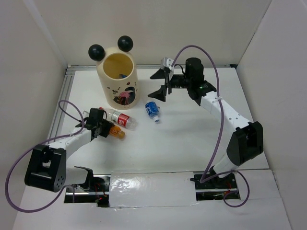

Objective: Put the plastic bottles in the bin

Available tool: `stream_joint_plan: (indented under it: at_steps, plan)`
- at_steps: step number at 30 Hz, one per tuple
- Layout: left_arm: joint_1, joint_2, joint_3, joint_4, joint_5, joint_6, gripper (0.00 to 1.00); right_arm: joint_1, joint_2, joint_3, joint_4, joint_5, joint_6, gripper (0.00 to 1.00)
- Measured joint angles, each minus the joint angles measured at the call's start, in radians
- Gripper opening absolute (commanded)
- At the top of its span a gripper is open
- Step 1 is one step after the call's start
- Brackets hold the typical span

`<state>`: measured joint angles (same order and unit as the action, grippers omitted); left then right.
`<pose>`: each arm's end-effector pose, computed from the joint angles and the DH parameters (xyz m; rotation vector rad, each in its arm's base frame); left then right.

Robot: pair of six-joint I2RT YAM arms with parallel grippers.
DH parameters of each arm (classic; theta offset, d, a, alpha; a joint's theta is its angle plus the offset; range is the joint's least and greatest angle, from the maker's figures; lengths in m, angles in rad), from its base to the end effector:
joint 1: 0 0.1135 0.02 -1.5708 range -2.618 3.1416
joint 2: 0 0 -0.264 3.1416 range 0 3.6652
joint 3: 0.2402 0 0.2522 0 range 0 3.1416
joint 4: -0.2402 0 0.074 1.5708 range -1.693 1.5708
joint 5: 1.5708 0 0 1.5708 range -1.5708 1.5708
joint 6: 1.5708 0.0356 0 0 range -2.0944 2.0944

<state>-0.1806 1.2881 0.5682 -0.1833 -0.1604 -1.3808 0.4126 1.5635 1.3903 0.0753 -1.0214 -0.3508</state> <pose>0.2348 -0.0371 0.1649 -1.4801 2.0388 -0.4708 0.3193 0.1729 0.3853 -1.2778 1.1188 0.8904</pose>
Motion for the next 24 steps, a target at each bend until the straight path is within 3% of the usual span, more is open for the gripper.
stream_joint_plan:
  at_steps: [1, 4, 8, 12, 14, 16, 18, 19, 20, 21, 24]
  plan:
    - [0.0, -0.007, 0.001, 0.01, -0.001, 0.016, 0.21, -0.005, 0.0, -0.016, -0.05, 0.014, -0.006, 1.0]
    - [0.0, -0.039, 0.0, 0.0, 0.001, 0.029, 0.02, -0.036, 0.012, -0.024, -0.18, 0.033, -0.013, 1.0]
    - [-0.003, -0.191, 0.001, -0.08, 0.016, 0.102, 0.0, -0.079, 0.058, -0.018, -0.273, 0.077, 0.017, 0.98]
    - [-0.032, -0.449, 0.026, -0.155, 0.035, 0.208, 0.0, -0.085, 0.158, 0.008, -0.346, 0.112, 0.058, 0.81]
    - [-0.047, -0.573, 0.062, -0.153, 0.035, 0.262, 0.0, -0.085, 0.218, 0.031, -0.382, 0.125, 0.071, 0.5]
    - [-0.053, -0.625, 0.13, -0.126, 0.029, 0.314, 0.0, -0.082, 0.274, 0.055, -0.414, 0.134, 0.085, 0.1]
    - [-0.053, -0.594, 0.225, -0.076, 0.008, 0.369, 0.0, -0.08, 0.319, 0.085, -0.443, 0.143, 0.099, 0.12]
    - [-0.053, -0.557, 0.27, -0.04, -0.003, 0.397, 0.0, -0.078, 0.337, 0.098, -0.453, 0.147, 0.111, 0.2]
    - [-0.056, -0.507, 0.327, -0.01, -0.023, 0.433, 0.0, -0.074, 0.367, 0.126, -0.468, 0.149, 0.125, 0.56]
    - [-0.058, -0.456, 0.377, 0.032, -0.034, 0.464, 0.0, -0.074, 0.37, 0.129, -0.469, 0.149, 0.127, 0.56]
    - [-0.076, -0.284, 0.51, 0.139, -0.087, 0.575, 0.0, -0.071, 0.401, 0.157, -0.484, 0.151, 0.158, 0.88]
